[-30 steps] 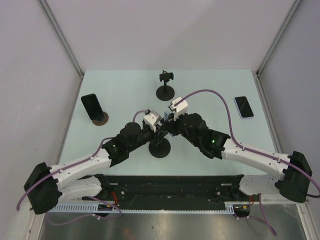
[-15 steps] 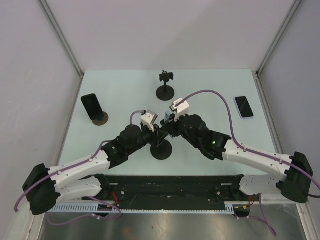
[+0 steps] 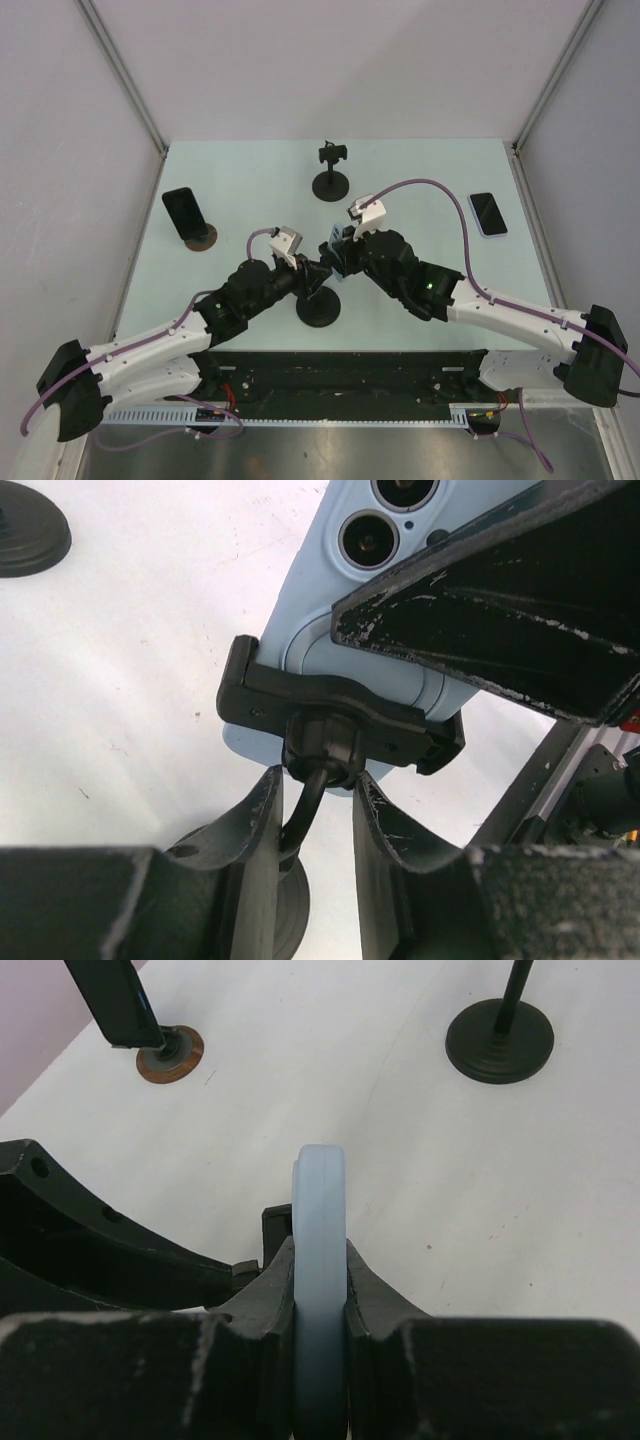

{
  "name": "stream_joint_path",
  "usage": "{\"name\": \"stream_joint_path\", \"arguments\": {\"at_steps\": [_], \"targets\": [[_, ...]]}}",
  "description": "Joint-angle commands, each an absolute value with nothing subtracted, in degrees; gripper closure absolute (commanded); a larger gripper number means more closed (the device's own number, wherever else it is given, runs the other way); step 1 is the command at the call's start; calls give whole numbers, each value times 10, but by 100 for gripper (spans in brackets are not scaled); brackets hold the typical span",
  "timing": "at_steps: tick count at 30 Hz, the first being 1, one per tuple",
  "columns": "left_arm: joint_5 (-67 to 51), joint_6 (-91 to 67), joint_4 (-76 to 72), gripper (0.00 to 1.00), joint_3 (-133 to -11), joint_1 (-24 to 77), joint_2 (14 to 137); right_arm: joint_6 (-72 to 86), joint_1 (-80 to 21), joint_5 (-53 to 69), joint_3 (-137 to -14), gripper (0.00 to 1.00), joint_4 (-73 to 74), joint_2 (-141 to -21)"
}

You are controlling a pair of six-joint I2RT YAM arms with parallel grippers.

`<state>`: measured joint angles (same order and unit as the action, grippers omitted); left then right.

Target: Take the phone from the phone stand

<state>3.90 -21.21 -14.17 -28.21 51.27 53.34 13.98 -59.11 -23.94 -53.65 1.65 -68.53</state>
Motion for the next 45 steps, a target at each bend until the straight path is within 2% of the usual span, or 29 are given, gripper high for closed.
{"name": "stream_joint_path", "arguments": {"at_steps": [1,5,10,11,12,14,15,18,20,25,28,32,43,45], "targets": [[170,-250,-95,100,-251,485,506,120,-562,-389,-546,100,67,-642],[164,-261,-100,100,-237,485,502,113,-557,-394,-547,100,62,-638],[106,-223,-133,100,-231,485,493,72,-561,-325,-547,100,35,-636],[92,-196,-138,97,-233,485,494,68,-569,-319,-547,100,30,-640],[74,-183,-141,77,-236,485,495,54,-572,-303,-547,100,25,-641],[34,-154,-149,56,-247,485,498,47,-585,-299,-547,100,14,-643],[22,-146,-150,39,-251,485,502,42,-587,-292,-547,100,11,-645],[-15,-117,-165,17,-266,485,506,41,-596,-283,-547,100,9,-648],[-44,-90,-174,8,-272,486,511,40,-597,-276,-547,100,11,-648],[-55,-51,-190,7,-317,486,562,37,-599,-259,-547,100,10,-650],[-82,-44,-197,9,-350,486,595,36,-601,-250,-547,100,7,-651],[-88,-33,-197,18,-381,486,662,33,-603,-237,-547,100,7,-651],[-96,-23,-197,40,-401,477,708,24,-610,-198,-547,100,23,-643],[-96,-25,-197,51,-402,476,708,22,-609,-195,-547,100,30,-642]]}}
